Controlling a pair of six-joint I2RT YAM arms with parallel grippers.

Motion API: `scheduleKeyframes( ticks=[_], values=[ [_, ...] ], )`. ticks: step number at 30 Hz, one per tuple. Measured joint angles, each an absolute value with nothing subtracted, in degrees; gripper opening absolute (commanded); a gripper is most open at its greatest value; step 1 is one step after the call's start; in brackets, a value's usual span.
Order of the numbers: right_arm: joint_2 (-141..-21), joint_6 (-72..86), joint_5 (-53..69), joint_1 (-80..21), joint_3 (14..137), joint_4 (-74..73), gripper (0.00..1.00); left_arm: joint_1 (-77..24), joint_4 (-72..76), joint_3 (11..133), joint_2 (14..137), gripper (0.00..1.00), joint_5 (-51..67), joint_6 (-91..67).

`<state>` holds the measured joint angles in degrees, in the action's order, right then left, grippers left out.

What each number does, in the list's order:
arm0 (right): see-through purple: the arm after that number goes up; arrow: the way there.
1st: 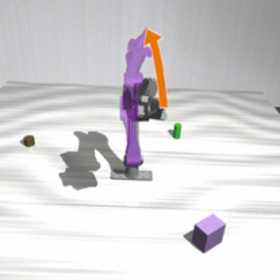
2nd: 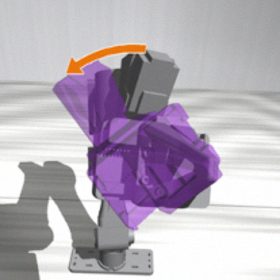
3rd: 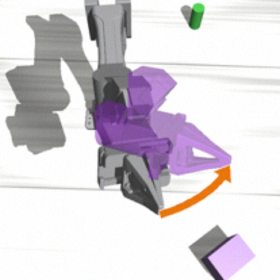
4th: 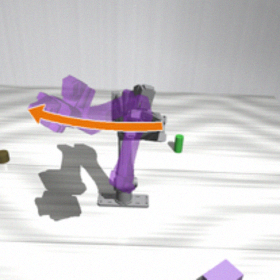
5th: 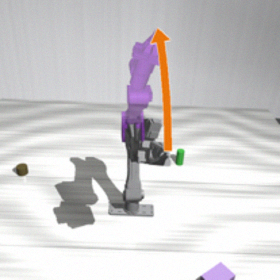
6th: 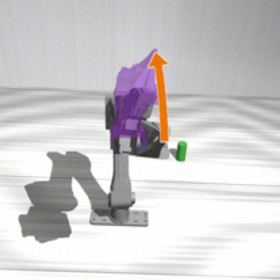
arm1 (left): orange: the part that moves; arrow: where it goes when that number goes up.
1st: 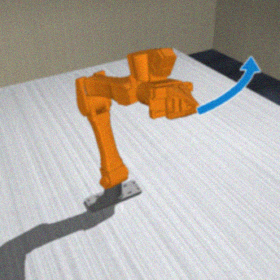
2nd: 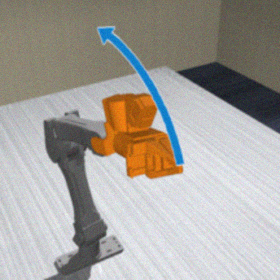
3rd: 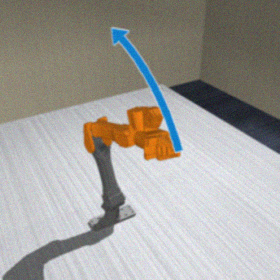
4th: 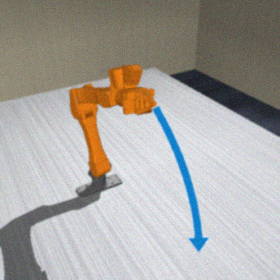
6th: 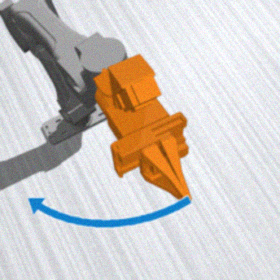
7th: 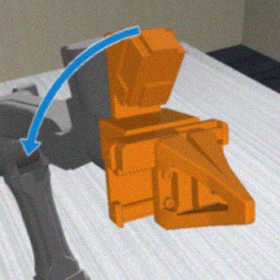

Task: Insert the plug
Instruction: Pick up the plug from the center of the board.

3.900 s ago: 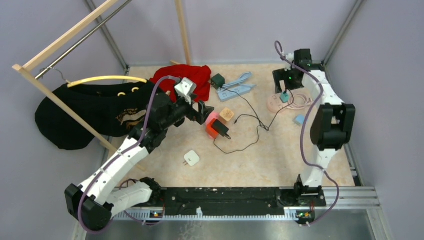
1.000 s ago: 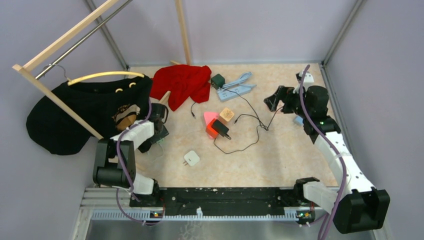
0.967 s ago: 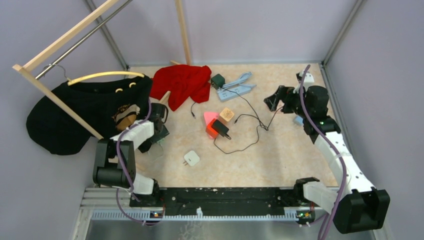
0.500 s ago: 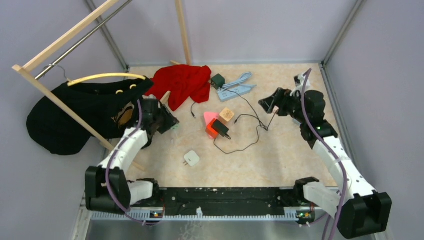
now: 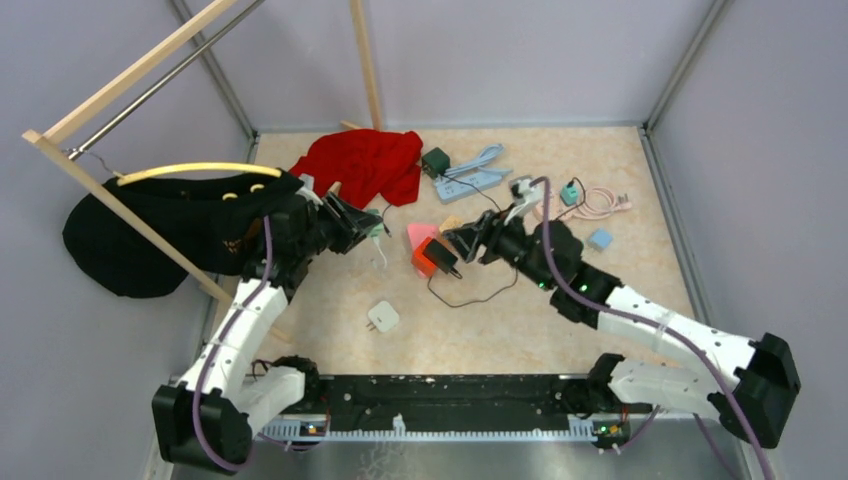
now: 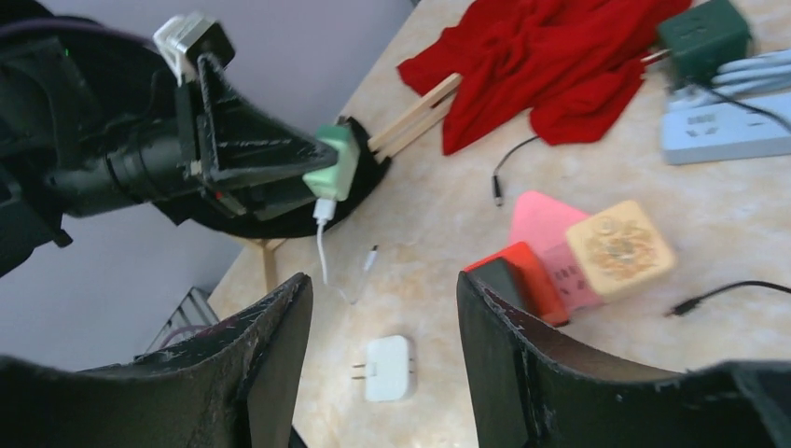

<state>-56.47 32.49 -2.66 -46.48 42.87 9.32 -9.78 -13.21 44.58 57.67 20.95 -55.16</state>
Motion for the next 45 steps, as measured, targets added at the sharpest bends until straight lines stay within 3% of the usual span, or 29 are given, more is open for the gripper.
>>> scheduleKeyframes(
  ticks=[6, 10, 15, 33, 41, 45],
  values=[
    [-65.47, 28.82, -12.10, -59.59, 42.85, 23.79, 0.58, -11.51, -10.66, 44.56, 53.95, 0.06, 23.22, -63.18],
    [-71.64, 23.62, -14.83, -62.00, 42.85, 34.52, 0.63, -12.25, -9.74, 44.58, 52.97, 0.06, 24.32, -66.67],
    [-78.02, 17.37, -17.72, -64.64, 45.15, 40.66, 0.60, -12.49, -9.85, 44.60, 52.80, 0.06, 24.64, -68.69],
    [-88.64, 13.06, -20.21, -66.28, 52.66, 45.87, 0.49, -12.84, -9.82, 44.60, 51.46, 0.06, 25.06, -70.87],
    [-90.65, 12.97, -22.61, -66.26, 54.74, 45.80, 0.34, -12.84, -10.11, 44.60, 50.11, 0.07, 24.43, -71.70],
    [-91.07, 12.99, -22.94, -66.28, 55.53, 45.76, 0.38, -12.82, -10.26, 44.60, 49.39, 0.08, 23.62, -72.10]
  ],
)
